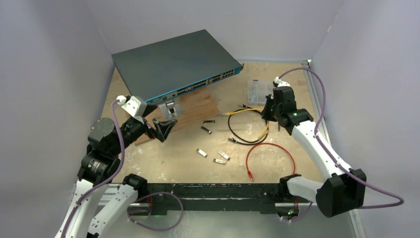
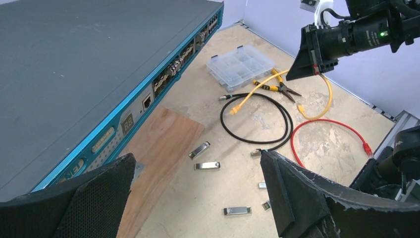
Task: Insert the plug into the switch port
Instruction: Adjust the connector at the center of the board.
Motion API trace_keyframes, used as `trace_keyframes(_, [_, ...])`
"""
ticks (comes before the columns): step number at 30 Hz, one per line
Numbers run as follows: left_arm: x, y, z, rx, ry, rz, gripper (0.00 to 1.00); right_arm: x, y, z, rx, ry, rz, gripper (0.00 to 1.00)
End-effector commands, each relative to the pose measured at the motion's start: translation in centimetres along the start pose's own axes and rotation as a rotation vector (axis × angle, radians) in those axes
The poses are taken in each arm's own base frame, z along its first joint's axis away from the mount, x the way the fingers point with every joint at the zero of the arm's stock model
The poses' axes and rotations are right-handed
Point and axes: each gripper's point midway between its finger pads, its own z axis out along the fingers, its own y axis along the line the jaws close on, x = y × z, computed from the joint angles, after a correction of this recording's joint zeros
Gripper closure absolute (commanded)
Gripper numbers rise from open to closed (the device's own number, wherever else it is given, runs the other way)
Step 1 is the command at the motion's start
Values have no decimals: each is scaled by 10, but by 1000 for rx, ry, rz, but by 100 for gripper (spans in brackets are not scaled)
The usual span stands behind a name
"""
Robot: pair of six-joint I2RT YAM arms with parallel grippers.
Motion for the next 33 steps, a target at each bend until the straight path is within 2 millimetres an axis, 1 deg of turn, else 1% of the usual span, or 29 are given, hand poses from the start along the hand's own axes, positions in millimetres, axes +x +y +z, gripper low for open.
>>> trace_keyframes(1, [-25, -5, -7, 2, -74, 18, 1, 29, 11, -18, -46, 111, 181, 100])
trace_keyframes(4, [-24, -5, -7, 2, -74, 17, 1, 60, 6, -20, -42, 168, 254, 100])
trace_keyframes(7, [-22, -4, -7, -2, -67, 19, 1, 87, 9, -24, -88, 223, 281, 100])
trace_keyframes(8, [-21, -3, -6, -7, -64, 19, 1, 93, 8, -26, -94, 233, 277, 100])
trace_keyframes(10, [-18, 0, -5, -15, -54, 18, 1, 98, 0, -30, -59, 243, 268, 97])
trace_keyframes(12, [-17, 1, -4, -17, -50, 16, 1, 100, -5, -34, -42, 241, 251, 89])
trace_keyframes(15, [-15, 2, -2, -21, -49, 16, 1, 98, -5, -38, -63, 229, 204, 67])
trace_keyframes(16, [-14, 3, -1, -23, -45, 17, 1, 96, -5, -39, -62, 225, 188, 62])
trace_keyframes(19, [-13, 5, 0, -34, -38, 19, 1, 75, -5, -44, -60, 173, 145, 51])
trace_keyframes(20, [-13, 6, 0, -38, -38, 20, 1, 66, -3, -46, -66, 150, 134, 47])
trace_keyframes(21, [-14, 7, -1, -42, -36, 23, 1, 54, 0, -49, -86, 113, 109, 44])
trace_keyframes(24, [-14, 8, -1, -53, -33, 25, 1, 30, 14, -56, -181, 33, -14, 39])
trace_keyframes(26, [-14, 10, -2, -61, -30, 30, 1, 16, 30, -61, -274, -7, -100, 37])
trace_keyframes(28, [-14, 11, -2, -65, -26, 32, 1, 11, 48, -63, -367, -25, -179, 35])
trace_keyframes(30, [-15, 11, -2, -69, -24, 34, 1, 20, 74, -61, -465, 5, -236, 35])
trace_keyframes(33, [-19, 12, -5, -78, -26, 41, 1, 53, 128, -56, -585, 79, -339, 34])
